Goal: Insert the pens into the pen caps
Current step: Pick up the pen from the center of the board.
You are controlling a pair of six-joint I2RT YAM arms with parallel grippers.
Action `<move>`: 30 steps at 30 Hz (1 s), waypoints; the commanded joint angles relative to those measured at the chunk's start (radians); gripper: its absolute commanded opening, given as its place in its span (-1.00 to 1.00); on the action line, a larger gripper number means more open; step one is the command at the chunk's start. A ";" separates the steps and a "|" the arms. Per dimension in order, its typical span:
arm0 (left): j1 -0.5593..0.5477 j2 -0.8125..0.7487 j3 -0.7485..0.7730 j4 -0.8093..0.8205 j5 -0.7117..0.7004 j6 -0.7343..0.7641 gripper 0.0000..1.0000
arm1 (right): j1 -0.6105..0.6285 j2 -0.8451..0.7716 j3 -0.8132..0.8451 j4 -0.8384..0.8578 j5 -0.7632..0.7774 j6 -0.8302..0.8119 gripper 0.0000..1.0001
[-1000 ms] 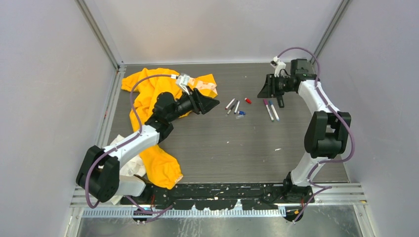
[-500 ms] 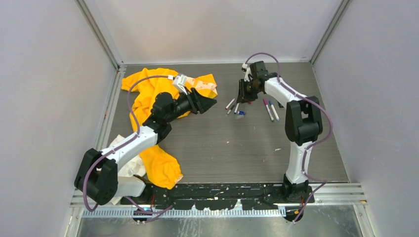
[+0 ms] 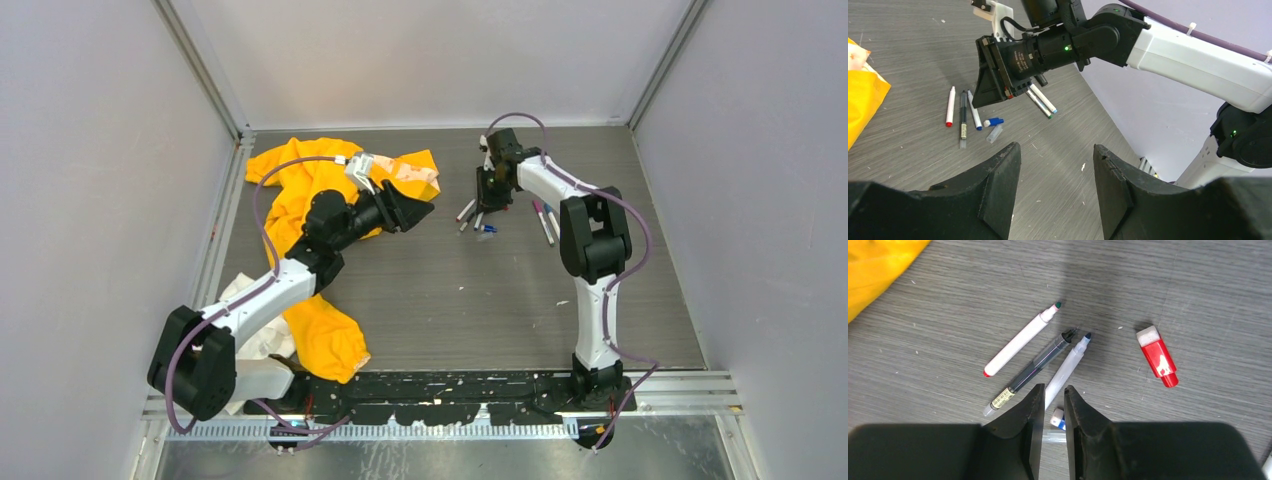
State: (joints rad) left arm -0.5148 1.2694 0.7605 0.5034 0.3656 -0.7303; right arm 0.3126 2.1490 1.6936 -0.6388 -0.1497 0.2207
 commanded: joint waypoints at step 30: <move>0.021 0.096 -0.035 0.289 0.031 -0.218 0.11 | 0.019 -0.197 -0.116 0.088 -0.075 0.016 -0.97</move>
State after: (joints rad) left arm -0.5007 1.3121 0.7387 0.6239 0.3782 -0.8425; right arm 0.3485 2.1033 1.5909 -0.6243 -0.1406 0.2214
